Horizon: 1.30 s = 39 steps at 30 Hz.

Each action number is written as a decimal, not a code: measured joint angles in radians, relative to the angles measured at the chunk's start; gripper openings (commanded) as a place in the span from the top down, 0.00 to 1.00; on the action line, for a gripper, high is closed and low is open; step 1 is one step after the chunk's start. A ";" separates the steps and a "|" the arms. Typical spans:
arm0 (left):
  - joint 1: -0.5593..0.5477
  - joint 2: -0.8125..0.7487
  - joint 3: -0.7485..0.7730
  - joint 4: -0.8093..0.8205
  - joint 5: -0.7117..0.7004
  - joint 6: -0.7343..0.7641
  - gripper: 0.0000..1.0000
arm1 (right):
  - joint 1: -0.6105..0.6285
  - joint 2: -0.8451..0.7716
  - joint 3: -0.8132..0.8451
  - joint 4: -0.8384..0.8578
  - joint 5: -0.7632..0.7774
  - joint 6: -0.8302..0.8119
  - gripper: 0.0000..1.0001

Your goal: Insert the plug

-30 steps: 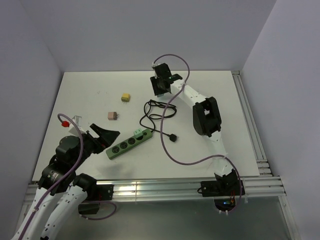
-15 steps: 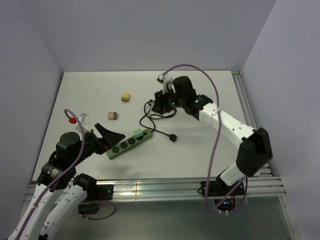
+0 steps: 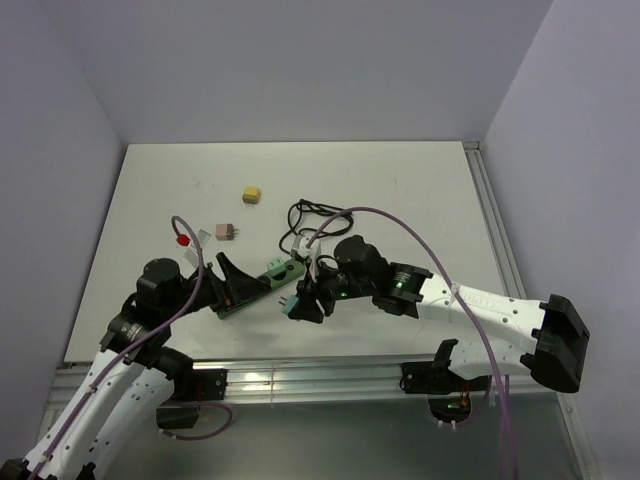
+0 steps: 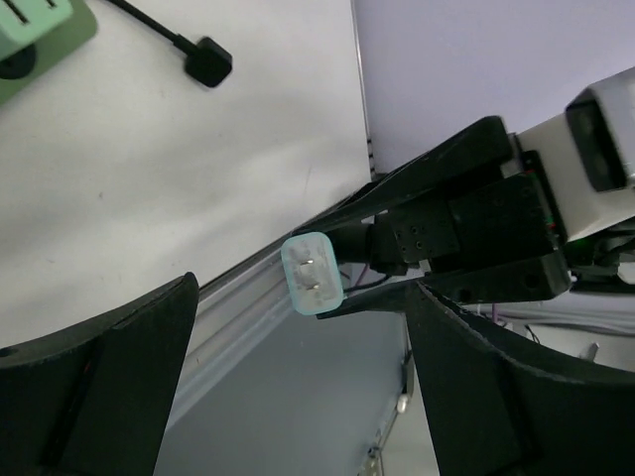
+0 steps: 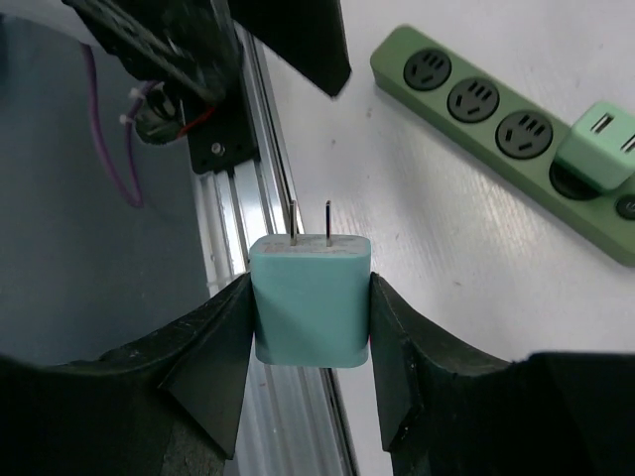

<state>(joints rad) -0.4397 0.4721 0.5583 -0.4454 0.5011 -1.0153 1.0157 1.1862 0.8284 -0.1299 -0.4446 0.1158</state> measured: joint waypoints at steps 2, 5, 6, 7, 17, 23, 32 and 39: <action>0.000 0.008 -0.018 0.027 0.035 -0.002 0.10 | 0.013 -0.017 0.000 0.018 0.016 0.003 1.00; 0.000 0.021 -0.042 0.080 0.084 -0.012 0.10 | 0.022 -0.025 0.000 0.034 0.018 0.007 1.00; 0.000 0.025 -0.053 0.102 0.100 -0.019 0.10 | 0.024 -0.025 0.000 0.037 0.018 0.007 1.00; 0.000 0.029 -0.065 0.127 0.119 -0.027 0.11 | 0.027 -0.024 0.000 0.036 0.018 0.007 1.00; 0.000 0.100 -0.097 0.221 0.215 -0.047 0.12 | 0.054 -0.004 0.032 0.019 0.032 0.001 1.00; -0.005 0.125 -0.097 0.250 0.241 -0.045 0.14 | 0.066 0.008 0.076 -0.004 0.044 -0.007 1.00; -0.043 0.167 -0.097 0.276 0.264 -0.045 0.30 | 0.088 0.047 0.130 -0.045 0.073 -0.030 1.00; -0.063 0.164 -0.101 0.302 0.272 -0.045 0.53 | 0.097 0.054 0.159 -0.080 0.119 -0.048 1.00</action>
<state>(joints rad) -0.5022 0.6357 0.4576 -0.1432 0.7727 -1.0603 1.1130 1.2400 0.9871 -0.2100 -0.3252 0.0673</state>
